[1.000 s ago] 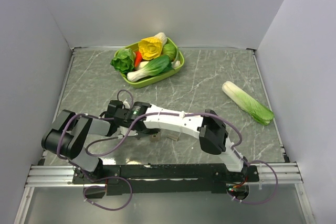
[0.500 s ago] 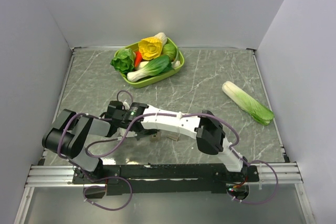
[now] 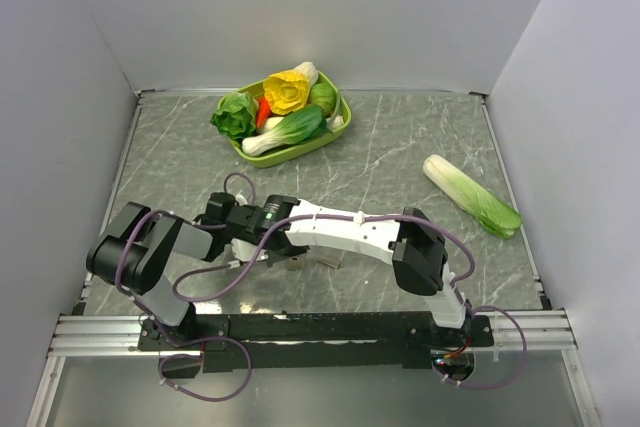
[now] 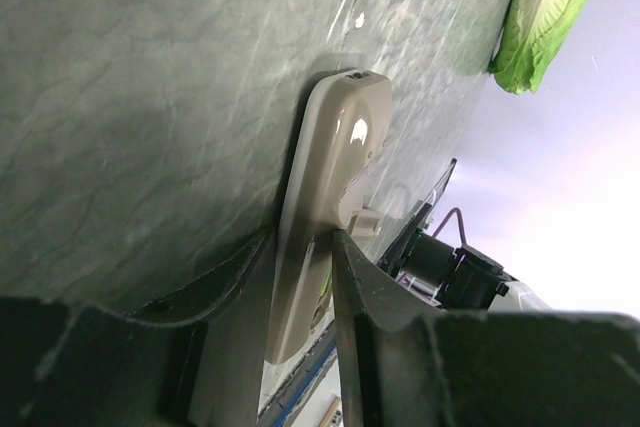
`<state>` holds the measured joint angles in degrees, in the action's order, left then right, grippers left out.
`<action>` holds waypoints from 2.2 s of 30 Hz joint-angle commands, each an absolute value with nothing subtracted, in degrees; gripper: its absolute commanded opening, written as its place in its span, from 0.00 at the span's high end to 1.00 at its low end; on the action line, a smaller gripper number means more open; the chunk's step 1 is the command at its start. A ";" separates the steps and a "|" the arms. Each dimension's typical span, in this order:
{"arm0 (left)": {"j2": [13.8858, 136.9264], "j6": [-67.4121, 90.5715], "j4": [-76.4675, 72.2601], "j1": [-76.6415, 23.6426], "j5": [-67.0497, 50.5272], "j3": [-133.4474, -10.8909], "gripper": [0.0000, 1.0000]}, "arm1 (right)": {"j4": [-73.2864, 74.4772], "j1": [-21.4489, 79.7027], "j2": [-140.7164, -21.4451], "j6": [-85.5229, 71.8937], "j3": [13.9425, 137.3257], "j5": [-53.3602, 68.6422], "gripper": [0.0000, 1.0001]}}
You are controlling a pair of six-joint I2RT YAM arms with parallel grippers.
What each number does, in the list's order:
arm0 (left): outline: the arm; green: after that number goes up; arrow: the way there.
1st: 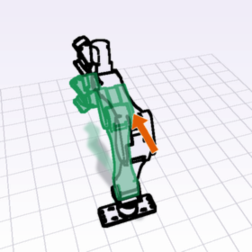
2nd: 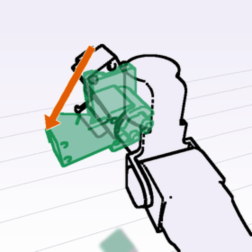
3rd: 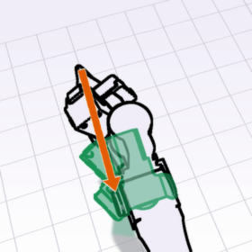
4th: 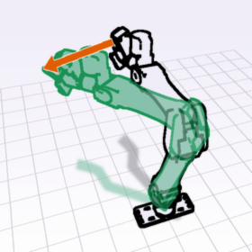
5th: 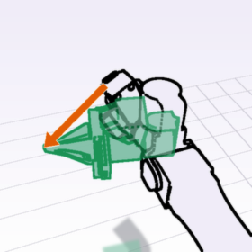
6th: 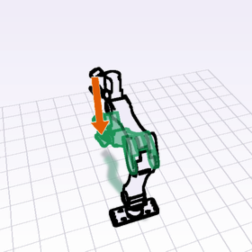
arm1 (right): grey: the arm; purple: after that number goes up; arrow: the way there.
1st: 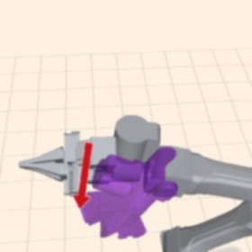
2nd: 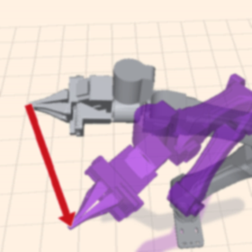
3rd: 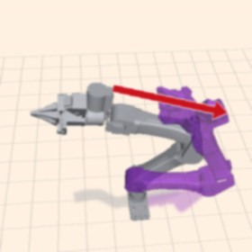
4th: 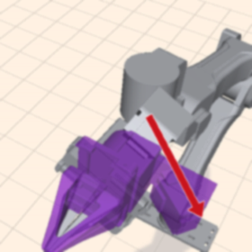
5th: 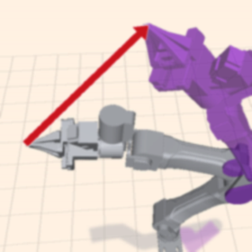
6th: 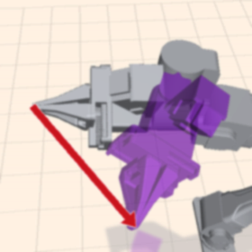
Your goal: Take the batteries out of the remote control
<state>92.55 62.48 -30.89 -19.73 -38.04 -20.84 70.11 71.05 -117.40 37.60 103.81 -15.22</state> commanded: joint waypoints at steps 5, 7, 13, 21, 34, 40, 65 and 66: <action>96.59 65.48 -37.44 -23.20 -39.29 -20.83 0.68 | 59.68 69.61 -123.66 40.17 106.08 -9.49 1.00; 96.85 65.39 -36.31 -23.29 -38.85 -20.66 0.70 | 59.50 69.43 -123.66 39.99 105.39 -9.23 1.00; 96.24 63.28 -31.47 -23.29 -35.07 -20.65 0.76 | 52.74 67.77 -118.04 37.18 95.91 -8.09 1.00; 95.36 61.70 -27.60 -23.29 -32.08 -20.65 0.77 | 43.16 66.01 -111.89 33.67 84.56 -5.98 1.00; 94.40 62.05 -26.72 -23.38 -30.59 -19.78 0.78 | 35.16 64.07 -105.74 30.77 74.90 -4.92 1.00; 93.16 61.70 -25.40 -23.38 -30.15 -20.21 0.78 | 35.42 63.02 -102.92 31.37 74.96 -4.40 1.00; 88.07 66.79 -31.99 -23.64 -33.30 -15.47 0.74 | 32.87 59.94 -95.80 31.20 70.49 -2.20 1.00; 87.72 66.88 -32.08 -23.64 -33.31 -15.47 0.74 | 32.87 59.85 -95.97 31.20 70.40 -2.72 1.00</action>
<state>88.90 65.45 -33.67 -22.39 -30.85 -17.67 40.66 60.47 -93.56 30.13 69.10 -2.52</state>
